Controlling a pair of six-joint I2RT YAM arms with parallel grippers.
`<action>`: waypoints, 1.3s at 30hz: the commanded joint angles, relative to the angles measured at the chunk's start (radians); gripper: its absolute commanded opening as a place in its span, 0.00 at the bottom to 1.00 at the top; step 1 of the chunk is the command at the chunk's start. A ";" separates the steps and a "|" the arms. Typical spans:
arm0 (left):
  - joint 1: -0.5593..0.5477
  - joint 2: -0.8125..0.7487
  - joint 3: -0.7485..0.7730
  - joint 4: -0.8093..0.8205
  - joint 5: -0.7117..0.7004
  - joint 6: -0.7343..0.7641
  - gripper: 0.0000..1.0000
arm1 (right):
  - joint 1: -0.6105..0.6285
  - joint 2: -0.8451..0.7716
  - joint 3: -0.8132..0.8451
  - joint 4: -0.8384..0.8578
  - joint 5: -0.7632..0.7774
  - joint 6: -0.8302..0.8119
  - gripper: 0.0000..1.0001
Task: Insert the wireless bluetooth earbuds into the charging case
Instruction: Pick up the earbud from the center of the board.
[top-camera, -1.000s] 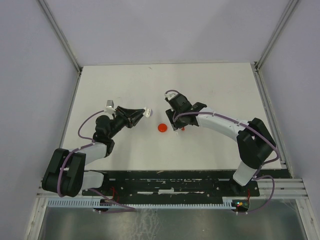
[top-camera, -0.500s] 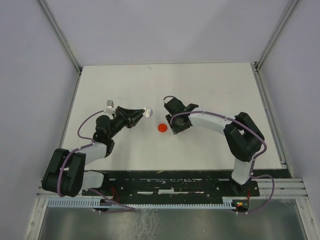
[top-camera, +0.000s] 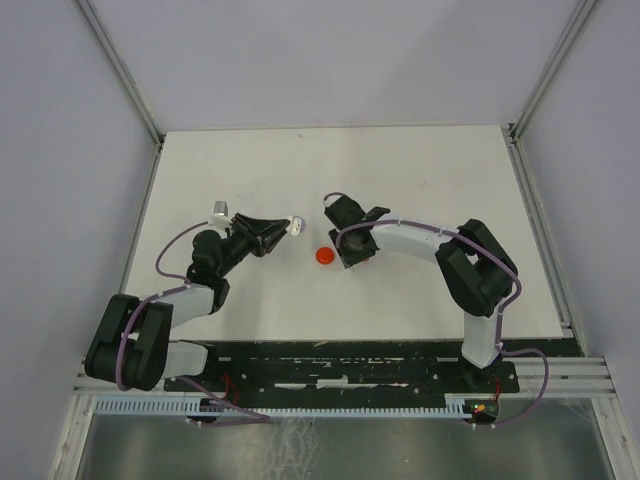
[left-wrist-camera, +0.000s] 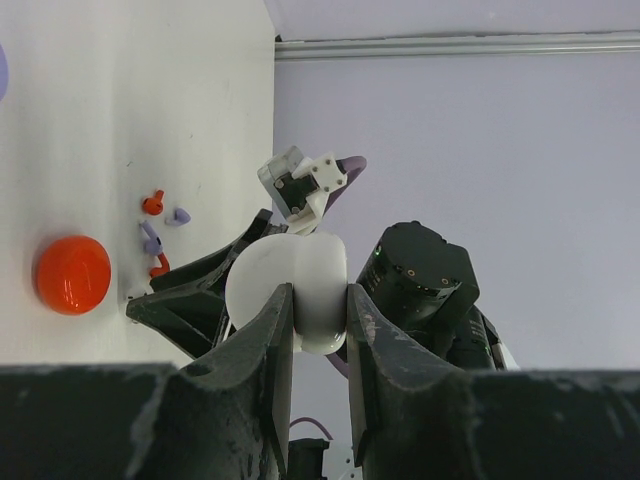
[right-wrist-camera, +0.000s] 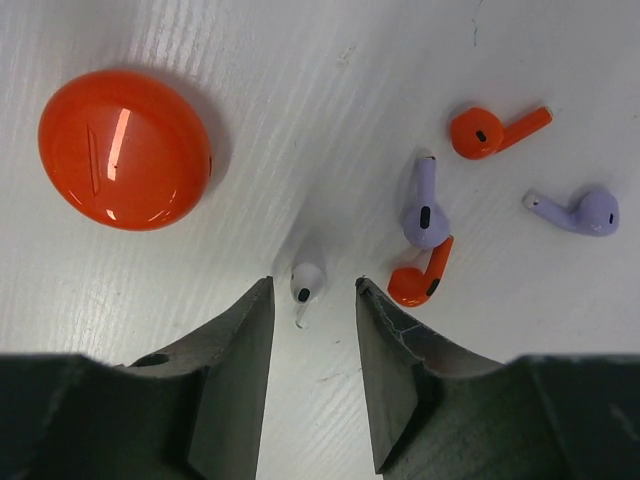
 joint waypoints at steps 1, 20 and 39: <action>0.005 0.005 0.014 0.056 0.000 0.041 0.03 | 0.005 0.014 0.049 0.030 -0.003 0.005 0.46; 0.004 0.021 0.015 0.068 0.002 0.040 0.03 | 0.003 0.038 0.064 0.007 -0.010 0.007 0.34; 0.005 0.021 0.014 0.071 0.003 0.038 0.03 | 0.002 0.034 0.072 -0.008 0.003 0.006 0.16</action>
